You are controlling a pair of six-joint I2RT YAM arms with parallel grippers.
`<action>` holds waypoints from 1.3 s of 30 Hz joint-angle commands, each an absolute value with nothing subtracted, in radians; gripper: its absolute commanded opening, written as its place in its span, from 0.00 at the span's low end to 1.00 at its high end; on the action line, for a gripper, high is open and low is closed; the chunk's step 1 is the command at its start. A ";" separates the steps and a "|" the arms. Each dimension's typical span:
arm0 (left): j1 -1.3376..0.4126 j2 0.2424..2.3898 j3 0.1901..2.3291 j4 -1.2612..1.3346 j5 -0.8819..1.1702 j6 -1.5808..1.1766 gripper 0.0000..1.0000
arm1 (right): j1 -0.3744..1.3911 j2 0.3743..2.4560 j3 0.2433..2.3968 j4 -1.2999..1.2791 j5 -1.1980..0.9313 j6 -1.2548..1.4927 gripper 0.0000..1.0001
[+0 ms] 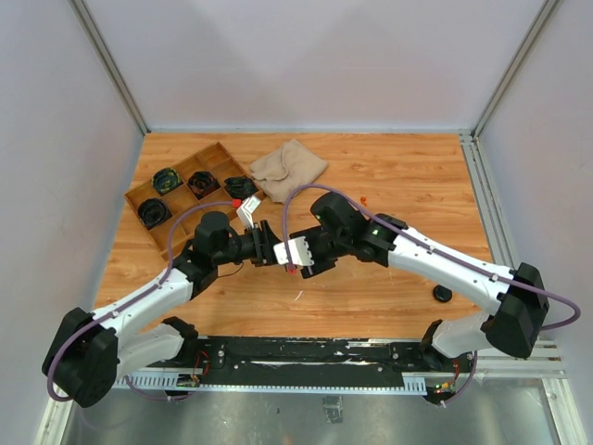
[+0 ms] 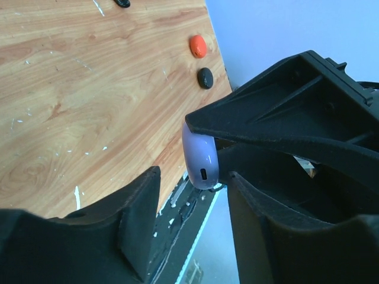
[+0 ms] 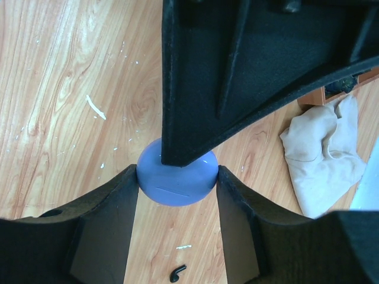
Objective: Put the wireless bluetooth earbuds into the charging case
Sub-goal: Pick up the charging case from the corner of the board.
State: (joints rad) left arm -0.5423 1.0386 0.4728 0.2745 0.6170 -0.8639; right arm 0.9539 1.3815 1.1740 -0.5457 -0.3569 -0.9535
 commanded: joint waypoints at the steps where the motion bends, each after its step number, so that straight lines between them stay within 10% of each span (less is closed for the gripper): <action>1: -0.556 1.044 0.499 0.316 0.619 -0.878 0.51 | 0.992 1.391 1.219 -0.557 -0.346 -1.000 0.37; 23: -0.561 1.078 0.448 0.449 0.633 -1.006 0.20 | 1.014 1.397 1.197 -0.500 -0.327 -1.026 0.40; 28: -0.561 1.068 0.442 0.452 0.614 -0.998 0.02 | 1.015 1.371 1.186 -0.489 -0.272 -1.022 0.52; 39: -0.560 0.977 0.424 0.504 0.498 -0.921 0.00 | 0.985 1.240 1.149 -0.403 -0.171 -0.747 0.75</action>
